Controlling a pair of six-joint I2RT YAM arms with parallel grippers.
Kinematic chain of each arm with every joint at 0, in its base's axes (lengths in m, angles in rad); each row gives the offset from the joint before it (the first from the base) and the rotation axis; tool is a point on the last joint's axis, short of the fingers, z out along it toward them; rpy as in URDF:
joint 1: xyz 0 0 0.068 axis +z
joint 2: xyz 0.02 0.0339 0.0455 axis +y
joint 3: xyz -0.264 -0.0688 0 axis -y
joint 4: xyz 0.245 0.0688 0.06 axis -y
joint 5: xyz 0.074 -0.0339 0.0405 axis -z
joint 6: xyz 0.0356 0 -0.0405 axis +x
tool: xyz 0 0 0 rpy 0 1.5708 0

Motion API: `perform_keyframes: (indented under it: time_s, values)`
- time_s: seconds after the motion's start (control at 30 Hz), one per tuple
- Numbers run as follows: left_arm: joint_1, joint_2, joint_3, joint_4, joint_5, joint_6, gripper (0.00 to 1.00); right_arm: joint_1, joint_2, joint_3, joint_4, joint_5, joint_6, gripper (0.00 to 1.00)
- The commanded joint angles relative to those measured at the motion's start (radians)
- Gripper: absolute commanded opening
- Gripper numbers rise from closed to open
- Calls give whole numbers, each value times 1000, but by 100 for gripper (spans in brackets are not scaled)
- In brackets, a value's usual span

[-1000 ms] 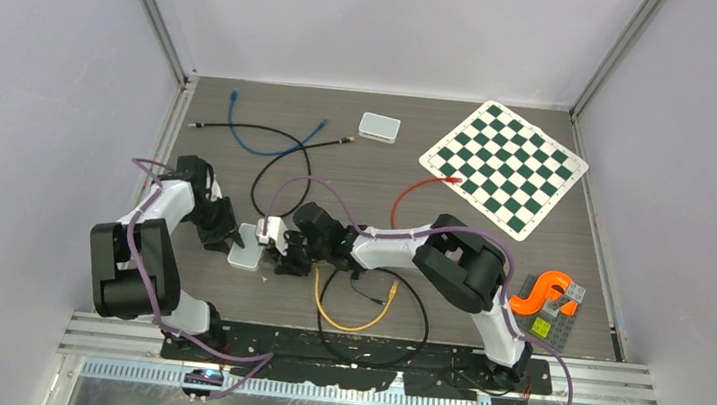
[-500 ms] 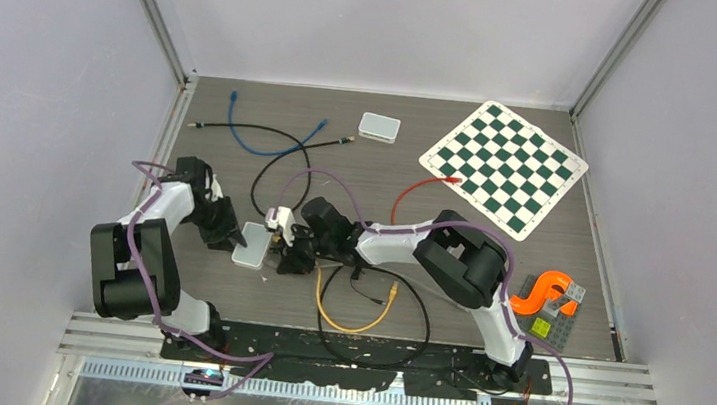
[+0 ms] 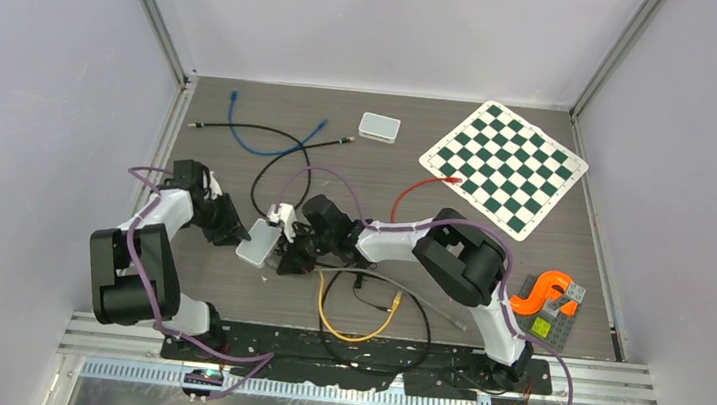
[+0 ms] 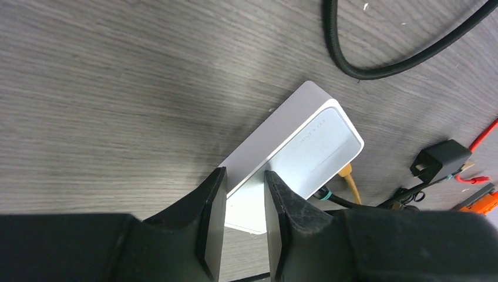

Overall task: Insert the plug into the switch port
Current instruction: Insert the connector into the switch port.

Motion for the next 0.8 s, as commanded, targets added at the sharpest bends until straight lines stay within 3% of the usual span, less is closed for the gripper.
perform_keyframes:
  time_s: [0.0,0.1,0.27,0.47,0.77]
  values:
    - [-27,16,-56,-33,148,-65,27,16,38,72,47,106,23,5]
    - [-26,6,-80,-10,161,-92,19,13,32,72,45,148,31,5]
    - [-26,5,-104,-2,156,-112,16,6,3,27,91,249,84,5]
    - [-27,-26,-137,38,152,-166,17,5,-47,-138,284,305,133,5]
    - [-26,-86,-214,113,124,-232,10,2,-84,-227,325,325,108,5]
